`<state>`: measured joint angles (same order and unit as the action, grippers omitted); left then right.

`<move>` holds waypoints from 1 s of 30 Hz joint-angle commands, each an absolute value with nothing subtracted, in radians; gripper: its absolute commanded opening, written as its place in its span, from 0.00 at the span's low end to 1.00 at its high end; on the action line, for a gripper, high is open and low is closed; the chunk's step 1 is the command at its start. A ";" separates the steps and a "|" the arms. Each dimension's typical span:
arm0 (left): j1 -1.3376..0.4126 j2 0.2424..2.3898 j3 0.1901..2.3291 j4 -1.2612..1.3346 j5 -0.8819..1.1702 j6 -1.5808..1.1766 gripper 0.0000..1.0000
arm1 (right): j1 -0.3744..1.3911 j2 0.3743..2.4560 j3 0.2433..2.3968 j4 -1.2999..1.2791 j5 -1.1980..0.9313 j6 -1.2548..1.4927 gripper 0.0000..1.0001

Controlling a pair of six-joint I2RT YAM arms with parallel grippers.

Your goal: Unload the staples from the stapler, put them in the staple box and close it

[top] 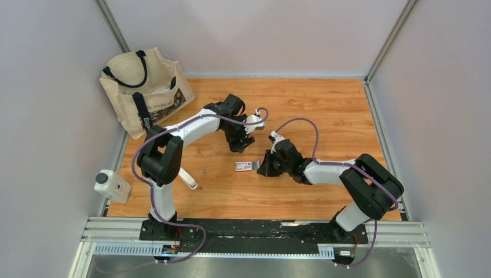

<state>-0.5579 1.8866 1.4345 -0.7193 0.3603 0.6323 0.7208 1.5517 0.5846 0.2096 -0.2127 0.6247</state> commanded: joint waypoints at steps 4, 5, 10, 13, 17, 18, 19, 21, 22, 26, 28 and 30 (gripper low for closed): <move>-0.603 1.948 1.487 -0.653 0.314 0.629 0.83 | 0.721 1.583 0.629 0.330 -0.169 0.660 0.01; -0.609 1.948 1.486 -0.649 0.301 0.629 0.83 | 0.721 1.588 0.623 0.336 -0.173 0.661 0.02; -0.630 1.979 1.490 -0.641 0.276 0.614 0.82 | 0.722 1.591 0.591 0.365 -0.176 0.686 0.03; -0.653 1.999 1.493 -0.631 0.250 0.606 0.82 | 0.732 1.586 0.572 0.386 -0.183 0.704 0.02; -0.660 2.014 1.502 -0.617 0.245 0.574 0.82 | 0.747 1.595 0.566 0.420 -0.192 0.721 0.02; -0.660 2.017 1.505 -0.614 0.238 0.571 0.82 | 0.755 1.597 0.565 0.428 -0.190 0.726 0.02; -0.663 2.020 1.503 -0.611 0.233 0.566 0.82 | 0.759 1.606 0.565 0.436 -0.192 0.730 0.02; -0.664 2.023 1.505 -0.604 0.232 0.561 0.82 | 0.768 1.615 0.561 0.445 -0.196 0.739 0.01; -0.667 2.028 1.509 -0.603 0.232 0.560 0.82 | 0.772 1.618 0.557 0.454 -0.193 0.744 0.01; -0.672 2.034 1.509 -0.603 0.236 0.555 0.82 | 0.782 1.621 0.548 0.472 -0.187 0.762 0.01; -0.676 2.036 1.505 -0.603 0.238 0.552 0.82 | 0.784 1.618 0.543 0.477 -0.170 0.765 0.01; -0.678 2.030 1.493 -0.598 0.245 0.552 0.82 | 0.785 1.614 0.537 0.489 -0.161 0.772 0.00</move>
